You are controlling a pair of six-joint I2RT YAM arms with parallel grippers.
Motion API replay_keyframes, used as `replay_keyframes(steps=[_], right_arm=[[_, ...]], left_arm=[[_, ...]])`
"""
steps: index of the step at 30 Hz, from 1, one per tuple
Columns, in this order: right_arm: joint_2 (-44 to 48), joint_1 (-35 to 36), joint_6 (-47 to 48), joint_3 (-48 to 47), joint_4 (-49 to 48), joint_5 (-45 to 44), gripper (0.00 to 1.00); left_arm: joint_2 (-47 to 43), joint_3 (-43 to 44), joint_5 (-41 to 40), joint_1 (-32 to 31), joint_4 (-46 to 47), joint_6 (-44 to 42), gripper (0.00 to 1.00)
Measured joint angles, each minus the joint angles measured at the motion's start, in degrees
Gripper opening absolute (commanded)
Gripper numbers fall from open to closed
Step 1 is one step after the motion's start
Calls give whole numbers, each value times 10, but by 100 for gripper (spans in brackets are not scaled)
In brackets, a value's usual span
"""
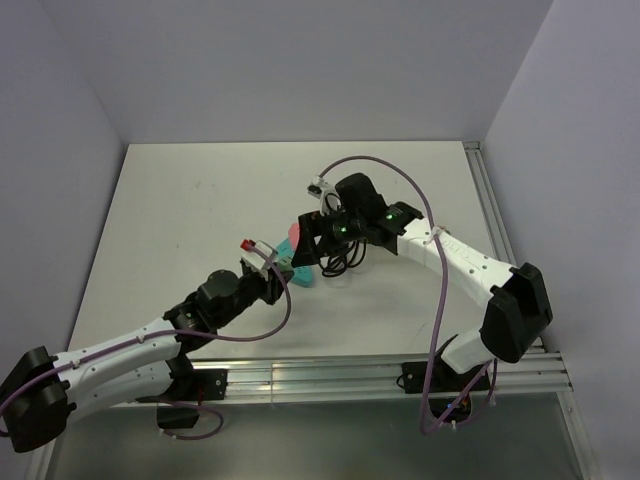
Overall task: Insert the plug
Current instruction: Pick up the plug from the corner of the board.
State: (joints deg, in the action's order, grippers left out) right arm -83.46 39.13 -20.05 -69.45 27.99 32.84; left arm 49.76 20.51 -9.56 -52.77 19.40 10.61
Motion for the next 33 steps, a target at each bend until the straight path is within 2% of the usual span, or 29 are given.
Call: replay_keyframes(steps=[13,16,19,23,25,29,33], right_arm=[[-38,32,-35,-8,-30,-3,78],[-48,36,-43,-8,-33,-7,73],[-52,39,-46,-9,-34,-12,58],[-59,45,-47,-19,-34,-20,47],[-61,47,-45,-22,-31,-24,48],[-73,53,-41,-35,-24,-33,59],[-97,68,-32,-57,-12,-43,63]], left_arm=[[14,0,-11,-14,4,-20,0],[23,0,-17,-19,2,-24,0],[24,0,-23,-23,-1,-25,0],[24,0,-26,-24,-2,-26,0],[24,0,-30,-24,-4,-26,0],[26,0,-39,-24,-8,-27,0],[26,0,-43,-25,-11,-30,0]])
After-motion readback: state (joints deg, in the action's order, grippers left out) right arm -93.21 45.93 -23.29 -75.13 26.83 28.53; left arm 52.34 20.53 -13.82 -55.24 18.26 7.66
